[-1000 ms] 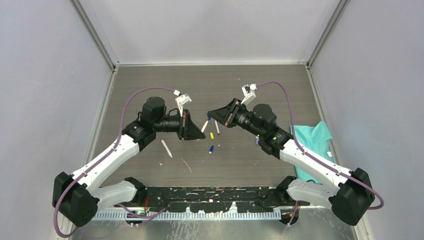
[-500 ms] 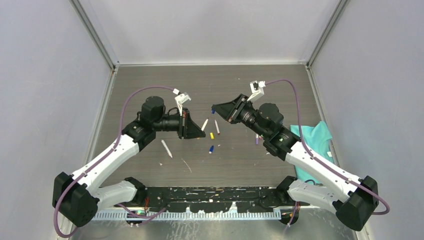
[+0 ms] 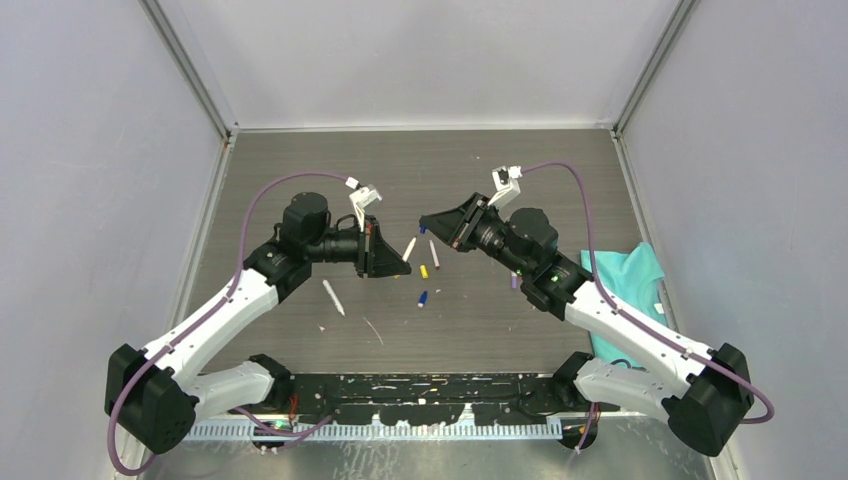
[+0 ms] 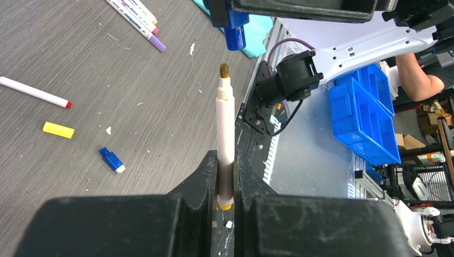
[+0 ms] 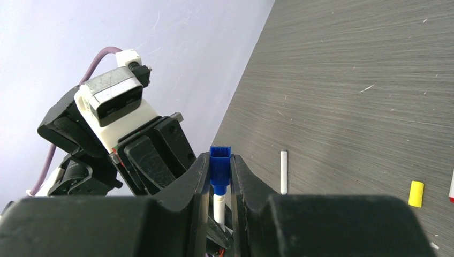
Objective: Insert the pens into the pen caps
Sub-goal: Insert the pen cap onto the pen.
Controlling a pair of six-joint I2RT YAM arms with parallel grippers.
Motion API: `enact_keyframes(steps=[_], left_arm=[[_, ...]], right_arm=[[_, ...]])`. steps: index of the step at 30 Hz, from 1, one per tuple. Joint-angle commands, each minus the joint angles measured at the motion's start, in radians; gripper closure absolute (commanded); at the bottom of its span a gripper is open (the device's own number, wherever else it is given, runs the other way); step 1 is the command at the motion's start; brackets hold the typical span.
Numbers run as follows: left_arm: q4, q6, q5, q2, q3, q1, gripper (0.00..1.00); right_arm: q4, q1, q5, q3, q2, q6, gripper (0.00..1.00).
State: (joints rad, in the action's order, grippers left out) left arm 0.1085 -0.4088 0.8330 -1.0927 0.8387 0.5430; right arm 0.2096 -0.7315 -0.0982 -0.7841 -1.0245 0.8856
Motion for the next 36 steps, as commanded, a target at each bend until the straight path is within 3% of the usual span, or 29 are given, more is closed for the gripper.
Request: enact_keyframes(steps=[1, 36], left_arm=[[-0.050, -0.001, 0.011, 0.020, 0.029, -0.002, 1.00], [-0.053, 0.000, -0.016, 0.030, 0.026, -0.002, 1.00]], right_arm=[[0.078, -0.006, -0.014, 0.003, -0.005, 0.012, 0.99], [0.125, -0.022, -0.038, 0.024, -0.035, 0.045, 0.99]])
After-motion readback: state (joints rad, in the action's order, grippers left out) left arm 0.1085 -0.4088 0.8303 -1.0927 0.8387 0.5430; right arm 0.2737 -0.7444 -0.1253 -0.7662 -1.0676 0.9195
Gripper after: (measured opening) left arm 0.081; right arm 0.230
